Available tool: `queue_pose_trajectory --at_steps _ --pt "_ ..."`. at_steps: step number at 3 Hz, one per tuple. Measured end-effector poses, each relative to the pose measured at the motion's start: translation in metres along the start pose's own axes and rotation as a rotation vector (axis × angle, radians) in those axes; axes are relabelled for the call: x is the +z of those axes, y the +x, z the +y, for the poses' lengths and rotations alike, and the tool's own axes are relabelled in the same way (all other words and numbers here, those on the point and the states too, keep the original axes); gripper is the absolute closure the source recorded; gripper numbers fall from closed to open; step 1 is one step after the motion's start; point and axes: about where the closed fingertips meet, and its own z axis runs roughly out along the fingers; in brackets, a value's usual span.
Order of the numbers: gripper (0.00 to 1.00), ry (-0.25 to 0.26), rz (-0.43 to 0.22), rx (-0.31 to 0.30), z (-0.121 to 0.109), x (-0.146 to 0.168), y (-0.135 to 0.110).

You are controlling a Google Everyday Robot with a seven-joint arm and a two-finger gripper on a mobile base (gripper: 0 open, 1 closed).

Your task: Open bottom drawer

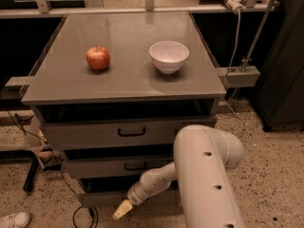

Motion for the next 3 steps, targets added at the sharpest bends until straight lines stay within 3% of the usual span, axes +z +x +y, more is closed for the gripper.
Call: queue_pose_trajectory --at_steps 3 --pt "0.0 0.008 0.007 0.037 0.0041 -0.0067 0.0044"
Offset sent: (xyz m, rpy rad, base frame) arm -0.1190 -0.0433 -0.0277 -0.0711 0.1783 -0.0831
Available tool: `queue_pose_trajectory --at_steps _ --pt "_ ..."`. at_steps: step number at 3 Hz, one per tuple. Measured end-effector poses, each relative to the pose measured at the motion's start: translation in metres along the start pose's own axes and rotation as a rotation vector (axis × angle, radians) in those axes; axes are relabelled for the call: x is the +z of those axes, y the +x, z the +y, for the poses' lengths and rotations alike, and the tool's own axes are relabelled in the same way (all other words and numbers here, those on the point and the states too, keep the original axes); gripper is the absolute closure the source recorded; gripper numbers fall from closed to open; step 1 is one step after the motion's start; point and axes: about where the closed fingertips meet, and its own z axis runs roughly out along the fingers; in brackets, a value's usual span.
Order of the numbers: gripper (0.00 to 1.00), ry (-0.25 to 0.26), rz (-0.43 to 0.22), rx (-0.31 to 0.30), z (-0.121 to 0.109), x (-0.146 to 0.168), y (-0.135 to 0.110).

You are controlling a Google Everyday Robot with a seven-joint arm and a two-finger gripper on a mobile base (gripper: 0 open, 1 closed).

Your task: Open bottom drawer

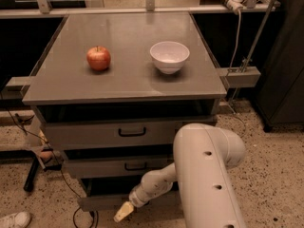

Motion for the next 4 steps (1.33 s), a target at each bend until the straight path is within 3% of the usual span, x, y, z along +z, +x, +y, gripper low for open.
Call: queue_pose_trajectory --at_steps 1,2,3,4 --pt "0.0 0.049 -0.022 0.07 0.004 -0.023 0.0" --pt "0.0 0.059 -0.024 0.124 0.04 -0.034 0.038" --pt "0.0 0.04 0.04 0.091 0.06 -0.034 0.074" --pt "0.0 0.156 -0.044 0.033 0.009 -0.043 0.013"
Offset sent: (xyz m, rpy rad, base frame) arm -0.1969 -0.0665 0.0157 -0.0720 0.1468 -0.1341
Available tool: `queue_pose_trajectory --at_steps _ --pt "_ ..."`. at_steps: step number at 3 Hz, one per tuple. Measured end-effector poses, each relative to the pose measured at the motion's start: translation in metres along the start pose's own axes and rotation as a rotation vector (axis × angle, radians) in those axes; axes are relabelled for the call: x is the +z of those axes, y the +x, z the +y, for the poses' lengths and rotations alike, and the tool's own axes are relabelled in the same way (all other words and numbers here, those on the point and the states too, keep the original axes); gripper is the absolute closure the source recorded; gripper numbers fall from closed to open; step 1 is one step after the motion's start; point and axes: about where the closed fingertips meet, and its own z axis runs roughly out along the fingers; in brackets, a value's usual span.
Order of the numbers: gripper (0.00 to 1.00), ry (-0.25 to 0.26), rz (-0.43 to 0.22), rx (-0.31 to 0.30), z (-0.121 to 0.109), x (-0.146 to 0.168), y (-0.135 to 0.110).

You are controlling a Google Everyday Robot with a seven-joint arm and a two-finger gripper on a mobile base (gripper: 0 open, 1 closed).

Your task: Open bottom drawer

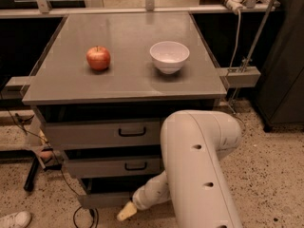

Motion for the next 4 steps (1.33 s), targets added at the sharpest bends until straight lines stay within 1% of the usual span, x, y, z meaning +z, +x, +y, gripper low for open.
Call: queue_pose_trajectory --at_steps 1,3,4 --pt "0.0 0.103 -0.081 -0.026 -0.045 0.004 -0.052" --pt "0.0 0.103 -0.08 -0.026 -0.044 0.004 -0.051" --pt "0.0 0.118 -0.043 -0.019 -0.054 0.019 -0.032"
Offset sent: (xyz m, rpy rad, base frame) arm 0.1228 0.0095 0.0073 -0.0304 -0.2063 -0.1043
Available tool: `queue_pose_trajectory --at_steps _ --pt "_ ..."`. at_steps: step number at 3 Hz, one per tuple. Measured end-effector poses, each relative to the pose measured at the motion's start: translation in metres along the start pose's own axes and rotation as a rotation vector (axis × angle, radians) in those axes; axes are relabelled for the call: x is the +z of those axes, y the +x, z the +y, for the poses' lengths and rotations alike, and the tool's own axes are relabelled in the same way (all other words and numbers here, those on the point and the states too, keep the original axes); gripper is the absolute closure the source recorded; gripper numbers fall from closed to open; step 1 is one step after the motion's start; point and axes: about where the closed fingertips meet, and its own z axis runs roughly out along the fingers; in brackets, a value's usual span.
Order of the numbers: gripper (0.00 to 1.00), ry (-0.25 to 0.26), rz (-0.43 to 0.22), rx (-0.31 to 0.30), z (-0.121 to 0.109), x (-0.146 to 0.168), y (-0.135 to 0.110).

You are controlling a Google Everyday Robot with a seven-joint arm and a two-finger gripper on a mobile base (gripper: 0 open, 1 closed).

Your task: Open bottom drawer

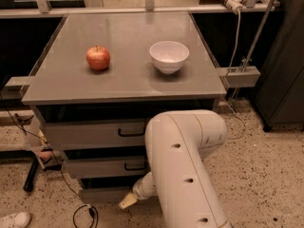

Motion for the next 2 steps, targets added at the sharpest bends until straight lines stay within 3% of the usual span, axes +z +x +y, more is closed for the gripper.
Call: queue_pose_trajectory --at_steps 2 --pt "0.0 0.009 0.052 0.028 -0.007 0.019 0.041"
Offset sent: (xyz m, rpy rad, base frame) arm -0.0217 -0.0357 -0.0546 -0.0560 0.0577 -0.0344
